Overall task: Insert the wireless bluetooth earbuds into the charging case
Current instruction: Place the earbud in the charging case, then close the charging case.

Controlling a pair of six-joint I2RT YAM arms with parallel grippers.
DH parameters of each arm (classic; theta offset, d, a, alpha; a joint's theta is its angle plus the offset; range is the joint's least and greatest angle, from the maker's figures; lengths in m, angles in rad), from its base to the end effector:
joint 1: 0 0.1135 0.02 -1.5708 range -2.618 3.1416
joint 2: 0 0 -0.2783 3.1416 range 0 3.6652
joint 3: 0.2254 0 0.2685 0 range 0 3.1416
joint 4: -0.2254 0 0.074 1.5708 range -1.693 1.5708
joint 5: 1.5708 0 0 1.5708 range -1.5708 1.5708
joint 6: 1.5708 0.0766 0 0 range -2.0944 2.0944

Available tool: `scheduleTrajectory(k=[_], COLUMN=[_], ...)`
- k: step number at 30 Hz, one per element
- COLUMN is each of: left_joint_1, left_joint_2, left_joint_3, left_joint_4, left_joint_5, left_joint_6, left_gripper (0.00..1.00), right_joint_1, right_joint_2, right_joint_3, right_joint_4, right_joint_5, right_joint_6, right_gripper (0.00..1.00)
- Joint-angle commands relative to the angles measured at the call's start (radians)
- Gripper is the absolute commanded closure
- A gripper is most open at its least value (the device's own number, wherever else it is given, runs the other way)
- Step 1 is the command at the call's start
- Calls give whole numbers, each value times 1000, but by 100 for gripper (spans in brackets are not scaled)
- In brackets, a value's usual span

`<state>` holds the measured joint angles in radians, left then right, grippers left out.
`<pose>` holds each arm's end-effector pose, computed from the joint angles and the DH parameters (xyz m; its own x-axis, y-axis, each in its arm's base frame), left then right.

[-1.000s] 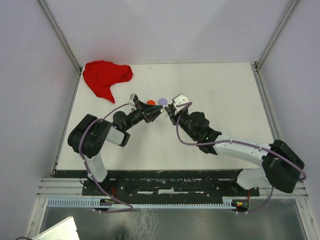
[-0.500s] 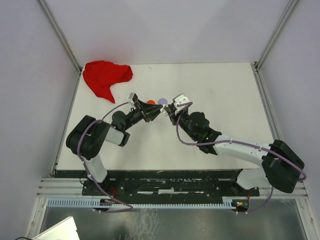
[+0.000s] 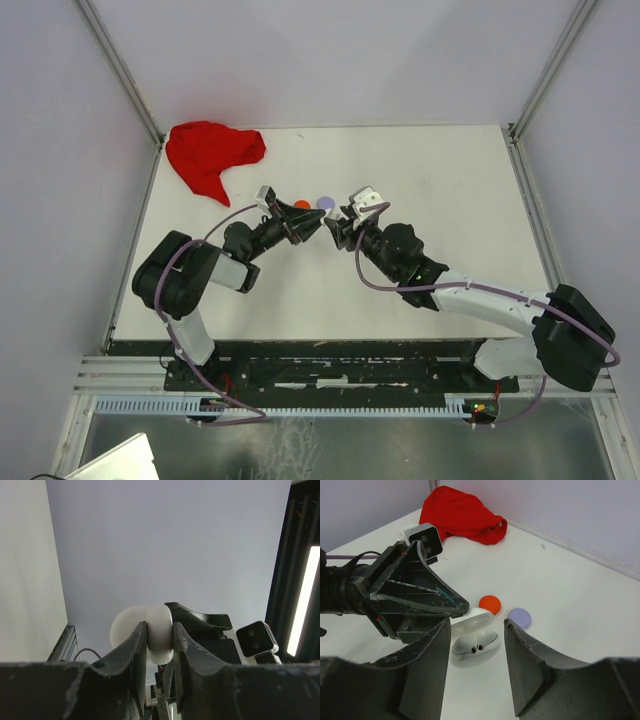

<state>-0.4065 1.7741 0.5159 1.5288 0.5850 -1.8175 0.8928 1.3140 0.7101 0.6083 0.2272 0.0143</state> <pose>0.3016 -0.1759 0.1923 -0.8536 -0.5127 0.0922 0.0382 -0.2381 -0.9705 0.2314 0.2598 0.2841 -0.0061 0.0147 -0.9999 -0.6175 0.7864 0.0153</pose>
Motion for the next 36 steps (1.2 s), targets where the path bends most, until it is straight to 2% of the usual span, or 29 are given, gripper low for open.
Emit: scheduleTrajectory(k=[1, 6, 8, 11, 15, 19, 24, 26, 27, 28, 30, 36], left_joint_1=[-6, -5, -5, -4, -4, -5, -18, -31, -40, -50, -70, -104], left_joint_2=[19, 39, 44, 49, 53, 52, 29, 27, 27, 27, 29, 44], left_joint_3=[9, 2, -5, -15, -27, -51, -133, -160, -168, -174, -180, -168], left_joint_4=[200, 200, 200, 201, 200, 200, 198, 187, 180, 171, 153, 141], left_joint_5=[4, -8, -19, -36, -62, -107, -255, -313, -342, -365, -401, -440], left_joint_6=[-12, -5, 1, 7, 15, 20, 0, -22, -29, -38, -54, -80], left_gripper=[97, 97, 97, 97, 97, 97, 97, 97, 97, 97, 97, 97], right_joint_1=[0, 0, 0, 0, 0, 0, 5, 10, 14, 18, 20, 48], right_joint_2=[-75, -154, -188, -199, -121, -82, -84, -98, -103, -104, -81, 46], right_joint_3=[4, -12, -9, 117, 283, 309, 209, 118, 43, -7, -62, -68], right_joint_4=[39, 30, -36, -352, -736, -829, -739, -606, -514, -427, -288, -143], right_joint_5=[-16, 62, 114, 265, 340, 332, 292, 280, 268, 251, 234, 219], right_joint_6=[24, 28, 36, 87, 134, 200, 223, 196, 173, 152, 119, 24], right_gripper=[43, 39, 36, 35, 31, 28, 17, 9, 2, 0, 0, 1])
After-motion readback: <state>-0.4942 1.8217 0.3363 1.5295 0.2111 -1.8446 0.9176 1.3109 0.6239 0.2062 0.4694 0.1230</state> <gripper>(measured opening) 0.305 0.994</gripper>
